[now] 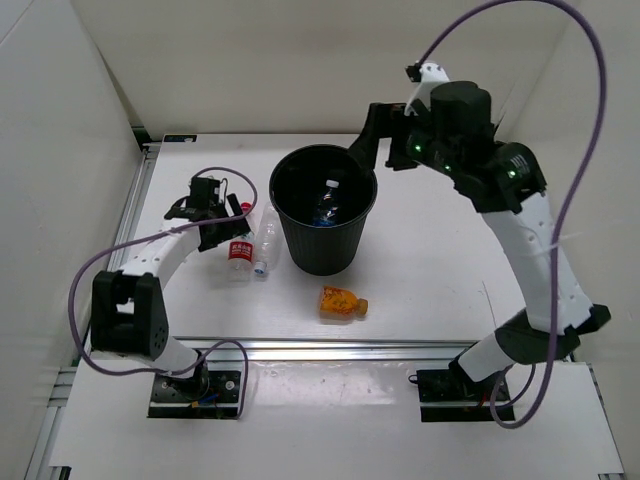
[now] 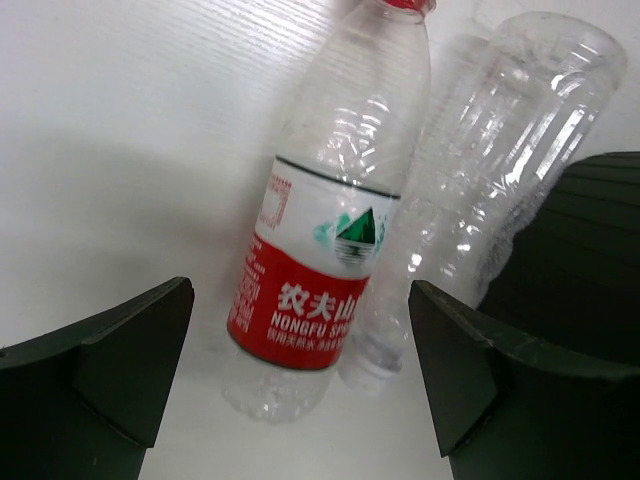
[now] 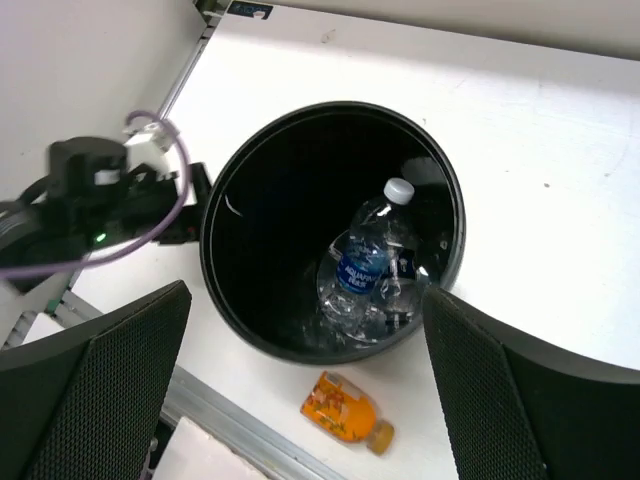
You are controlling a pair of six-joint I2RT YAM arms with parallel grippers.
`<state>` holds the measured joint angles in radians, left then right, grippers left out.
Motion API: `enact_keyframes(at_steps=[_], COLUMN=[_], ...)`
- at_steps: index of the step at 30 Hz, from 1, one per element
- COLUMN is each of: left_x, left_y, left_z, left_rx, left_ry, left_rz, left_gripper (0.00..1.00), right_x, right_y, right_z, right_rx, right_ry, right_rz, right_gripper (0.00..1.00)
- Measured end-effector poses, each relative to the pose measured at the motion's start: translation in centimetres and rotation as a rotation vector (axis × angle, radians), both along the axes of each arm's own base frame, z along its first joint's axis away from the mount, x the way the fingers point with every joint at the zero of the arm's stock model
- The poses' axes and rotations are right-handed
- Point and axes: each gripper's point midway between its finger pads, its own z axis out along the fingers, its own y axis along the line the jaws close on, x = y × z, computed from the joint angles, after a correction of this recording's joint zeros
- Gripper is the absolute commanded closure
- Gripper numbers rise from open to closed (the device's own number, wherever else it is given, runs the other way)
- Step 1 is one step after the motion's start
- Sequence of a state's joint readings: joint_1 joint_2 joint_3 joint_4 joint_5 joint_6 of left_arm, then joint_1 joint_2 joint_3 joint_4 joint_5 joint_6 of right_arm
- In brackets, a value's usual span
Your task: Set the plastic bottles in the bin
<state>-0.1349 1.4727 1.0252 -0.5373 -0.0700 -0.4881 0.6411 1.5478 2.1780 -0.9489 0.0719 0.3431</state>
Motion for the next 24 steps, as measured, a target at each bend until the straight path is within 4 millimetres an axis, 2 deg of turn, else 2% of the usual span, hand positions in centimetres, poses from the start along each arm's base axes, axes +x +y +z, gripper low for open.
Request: enact_keyframes(at_steps=[3, 6, 9, 10, 11, 17, 19, 21, 23, 24], left_x=[0.8, 1.0, 1.1, 1.0, 0.9, 0.8, 0.2, 0.2, 0.8, 1.7], left_y=[-0.3, -0.4, -0.6, -0.6, -0.7, -0.4, 0.2, 0.6, 0.7, 0.6], left_z=[-1.8, -3.5, -5.3, -5.8, -6.2, -6.0, -5.2, -3.1, 0.8, 3.5], left_rx=[0.009, 0.016, 0.018, 0.017, 0.012, 0.024, 0.042, 0.047, 0.039, 0.027], left_ry=[0.027, 0.062, 0.102, 0.117, 0.130, 0.108, 0.095, 0.044, -0.032, -0.095], left_rz=[-0.013, -0.018, -0.020, -0.019, -0.012, -0.004, 0.014, 0.033, 0.056, 0.065], left_gripper=[0.00, 0.00, 0.10, 0.34, 0.41, 0.41, 0.41, 0.41, 0.40, 0.40], right_x=[-1.5, -1.8, -1.7, -1.5, -1.5, -1.0, -1.0, -1.0, -1.0, -1.0], right_y=[-1.5, -2.6, -3.7, -4.0, -4.4, -6.3, -6.7, -6.8, -6.8, -6.8], right_z=[0.5, -0.7, -2.3, -2.7, -3.0, -3.3, -3.1, -3.0, -3.0, -3.2], right_rx=[0.001, -0.028, -0.064, -0.073, -0.084, -0.106, -0.103, -0.100, -0.094, -0.093], right_ry=[-0.016, 0.017, 0.059, 0.071, 0.080, 0.083, 0.078, 0.077, 0.082, 0.088], right_rz=[-0.008, -0.030, -0.056, -0.066, -0.076, -0.120, -0.131, -0.133, -0.131, -0.127], right_gripper=[0.00, 0.00, 0.00, 0.00, 0.00, 0.00, 0.00, 0.00, 0.00, 0.00])
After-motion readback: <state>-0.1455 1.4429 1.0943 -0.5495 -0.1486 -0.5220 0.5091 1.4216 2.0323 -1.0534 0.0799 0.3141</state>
